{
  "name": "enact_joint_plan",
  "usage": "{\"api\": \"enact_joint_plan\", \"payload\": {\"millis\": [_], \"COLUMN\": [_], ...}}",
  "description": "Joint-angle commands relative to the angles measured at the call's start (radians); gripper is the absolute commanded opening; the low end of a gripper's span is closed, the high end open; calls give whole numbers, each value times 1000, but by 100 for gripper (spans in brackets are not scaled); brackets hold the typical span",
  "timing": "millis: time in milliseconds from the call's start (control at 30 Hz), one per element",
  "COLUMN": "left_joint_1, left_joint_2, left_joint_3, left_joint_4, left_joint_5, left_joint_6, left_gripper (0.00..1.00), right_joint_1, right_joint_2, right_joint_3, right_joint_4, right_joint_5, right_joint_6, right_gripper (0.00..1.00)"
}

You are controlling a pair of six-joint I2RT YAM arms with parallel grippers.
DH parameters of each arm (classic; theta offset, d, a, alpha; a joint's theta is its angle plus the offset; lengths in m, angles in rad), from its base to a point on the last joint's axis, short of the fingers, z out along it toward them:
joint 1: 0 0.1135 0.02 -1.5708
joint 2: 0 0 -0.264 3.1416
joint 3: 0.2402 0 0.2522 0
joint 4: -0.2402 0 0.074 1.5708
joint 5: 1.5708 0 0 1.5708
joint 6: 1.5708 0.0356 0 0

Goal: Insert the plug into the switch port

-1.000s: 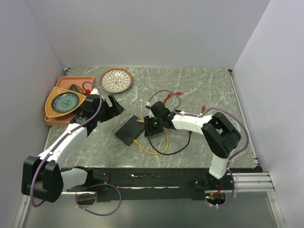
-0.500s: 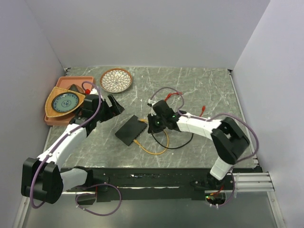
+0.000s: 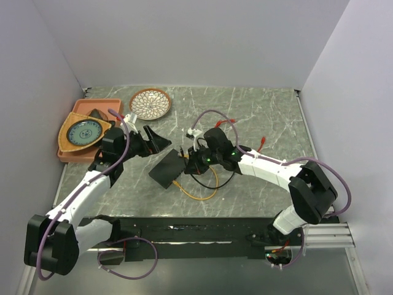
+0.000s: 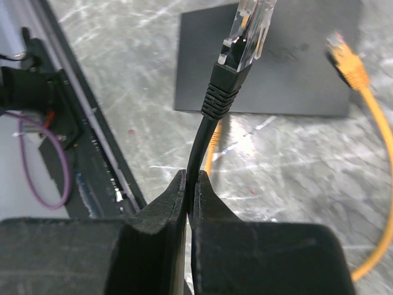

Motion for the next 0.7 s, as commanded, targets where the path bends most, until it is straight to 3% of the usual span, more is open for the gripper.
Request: {"api": "enact_joint_plan", "payload": {"millis": [0, 400, 667], "left_joint_1": [-2, -74, -88], "left_joint_2": [-31, 49, 83], "left_joint_3": [-30, 18, 41], "left_joint_4": [184, 186, 192], "left_joint_5": [162, 198, 190], "left_joint_6": [-43, -14, -17], "left_gripper": [95, 73, 68], "right_joint_1": [2, 3, 2], "right_joint_2": [-48, -79, -82], "right_joint_3": [14, 10, 10], "right_joint_4": [67, 88, 87], "right_joint_5": [-79, -139, -149], "right_joint_6": [-10, 11, 4], "right_gripper": [0, 0, 0]}}
